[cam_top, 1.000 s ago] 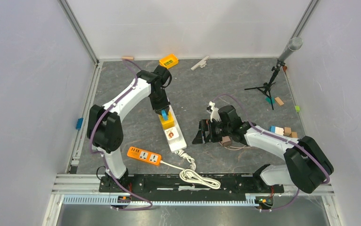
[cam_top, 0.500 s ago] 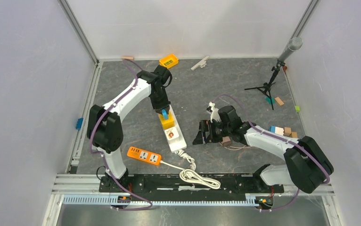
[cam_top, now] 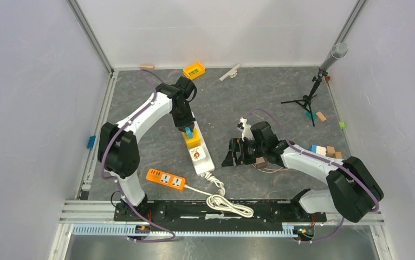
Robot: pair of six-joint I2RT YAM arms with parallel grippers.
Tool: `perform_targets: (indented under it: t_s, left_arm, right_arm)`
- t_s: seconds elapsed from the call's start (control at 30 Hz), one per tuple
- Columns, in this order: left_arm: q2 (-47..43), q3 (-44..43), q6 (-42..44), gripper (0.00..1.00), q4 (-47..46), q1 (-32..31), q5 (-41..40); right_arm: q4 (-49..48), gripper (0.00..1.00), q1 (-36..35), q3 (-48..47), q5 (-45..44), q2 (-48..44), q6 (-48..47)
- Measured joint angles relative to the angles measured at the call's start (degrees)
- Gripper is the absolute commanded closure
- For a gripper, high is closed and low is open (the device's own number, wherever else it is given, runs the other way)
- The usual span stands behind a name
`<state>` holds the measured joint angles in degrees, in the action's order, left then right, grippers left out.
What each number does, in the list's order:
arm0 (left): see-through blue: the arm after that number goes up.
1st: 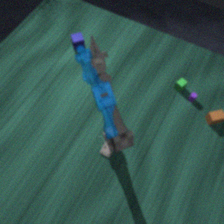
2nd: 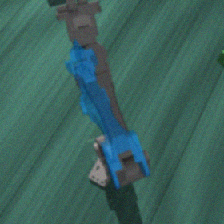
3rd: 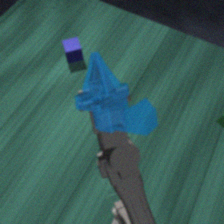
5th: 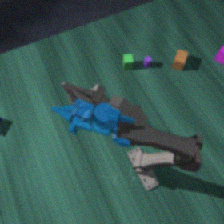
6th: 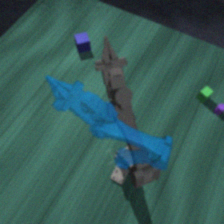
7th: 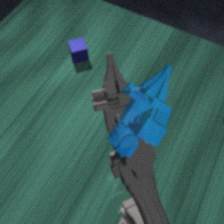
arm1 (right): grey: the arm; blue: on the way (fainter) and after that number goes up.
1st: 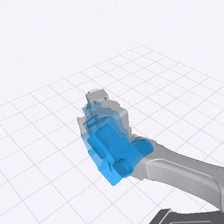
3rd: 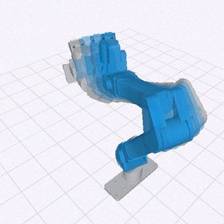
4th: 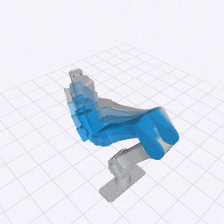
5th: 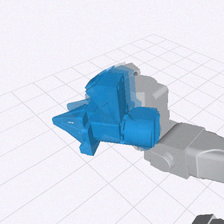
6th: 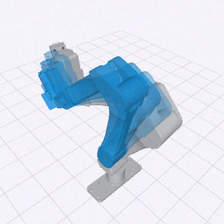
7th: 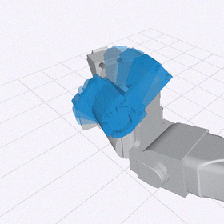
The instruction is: Insert the plug
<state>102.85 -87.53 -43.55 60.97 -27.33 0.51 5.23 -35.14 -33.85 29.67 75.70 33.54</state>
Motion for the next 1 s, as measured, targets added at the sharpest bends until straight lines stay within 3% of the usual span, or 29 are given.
perform_targets:
  t_s: [1.0]
  left_arm:
    - [-1.81, 3.91, -1.22, 0.98, -2.34, -0.09, -0.55]
  right_arm:
    - [0.0, 0.02, 0.02, 0.0, 0.02, 0.0, 0.0]
